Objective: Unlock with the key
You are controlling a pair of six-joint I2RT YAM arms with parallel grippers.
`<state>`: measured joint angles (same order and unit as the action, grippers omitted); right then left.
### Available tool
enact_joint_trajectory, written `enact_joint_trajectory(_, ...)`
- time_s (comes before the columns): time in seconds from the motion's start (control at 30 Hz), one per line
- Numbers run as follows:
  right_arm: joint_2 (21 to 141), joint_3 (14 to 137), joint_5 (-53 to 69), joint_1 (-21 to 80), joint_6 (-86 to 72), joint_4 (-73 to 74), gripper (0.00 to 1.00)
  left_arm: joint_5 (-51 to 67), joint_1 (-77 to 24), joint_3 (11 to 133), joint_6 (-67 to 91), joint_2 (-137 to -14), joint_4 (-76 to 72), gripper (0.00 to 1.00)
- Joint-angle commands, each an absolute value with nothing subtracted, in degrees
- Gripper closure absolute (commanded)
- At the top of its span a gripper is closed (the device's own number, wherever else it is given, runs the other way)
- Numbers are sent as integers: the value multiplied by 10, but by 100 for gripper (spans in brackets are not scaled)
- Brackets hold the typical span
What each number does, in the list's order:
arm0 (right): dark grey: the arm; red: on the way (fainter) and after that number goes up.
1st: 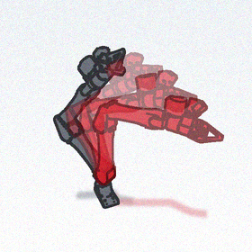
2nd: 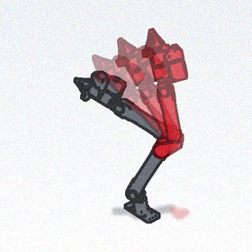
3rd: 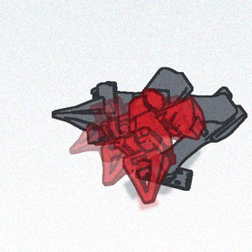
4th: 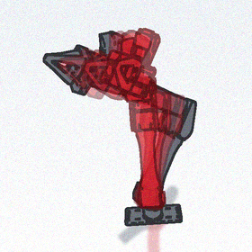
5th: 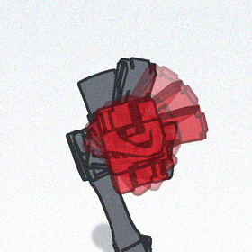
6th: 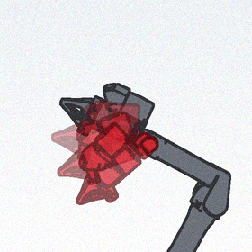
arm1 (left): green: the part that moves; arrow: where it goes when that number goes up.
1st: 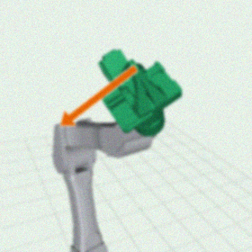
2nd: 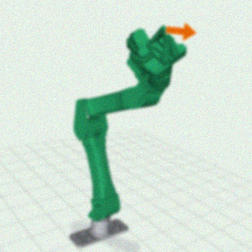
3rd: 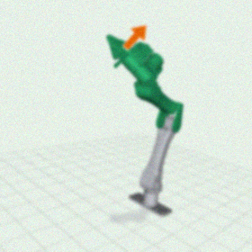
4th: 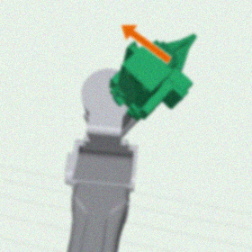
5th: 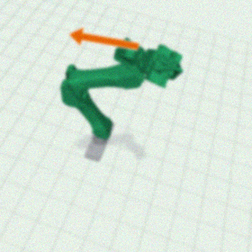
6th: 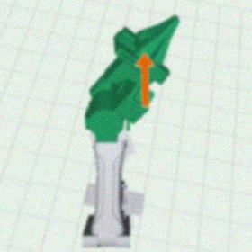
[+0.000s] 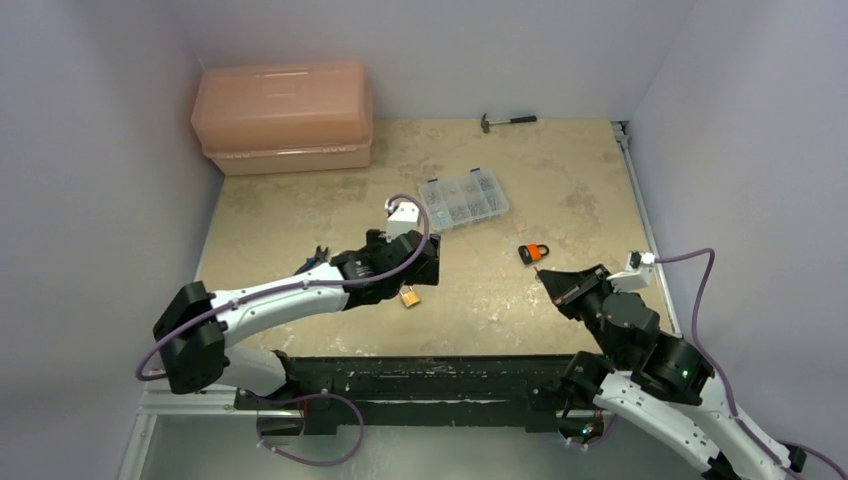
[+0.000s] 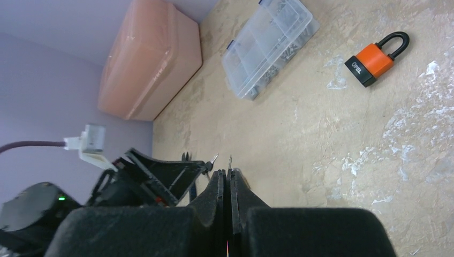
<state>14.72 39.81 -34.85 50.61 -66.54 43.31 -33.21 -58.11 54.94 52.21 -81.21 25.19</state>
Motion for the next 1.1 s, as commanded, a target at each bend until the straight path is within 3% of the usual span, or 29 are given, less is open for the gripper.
enact_joint_trajectory(0.0, 139, 392, -344, 509, -647, 433, 100, -291, -580, 596, 143, -770, 205, 2)
enact_joint_trajectory(0.23, 130, 374, -319, 509, -602, 401, 100, -74, -596, 538, -257, -768, 223, 5)
enact_joint_trajectory(0.57, 114, 381, -282, 509, -585, 409, 100, -46, -600, 486, -600, -785, 231, 2)
enact_joint_trajectory(1.07, 68, 375, -265, 509, -595, 424, 100, 17, -565, 566, -685, -923, 301, 9)
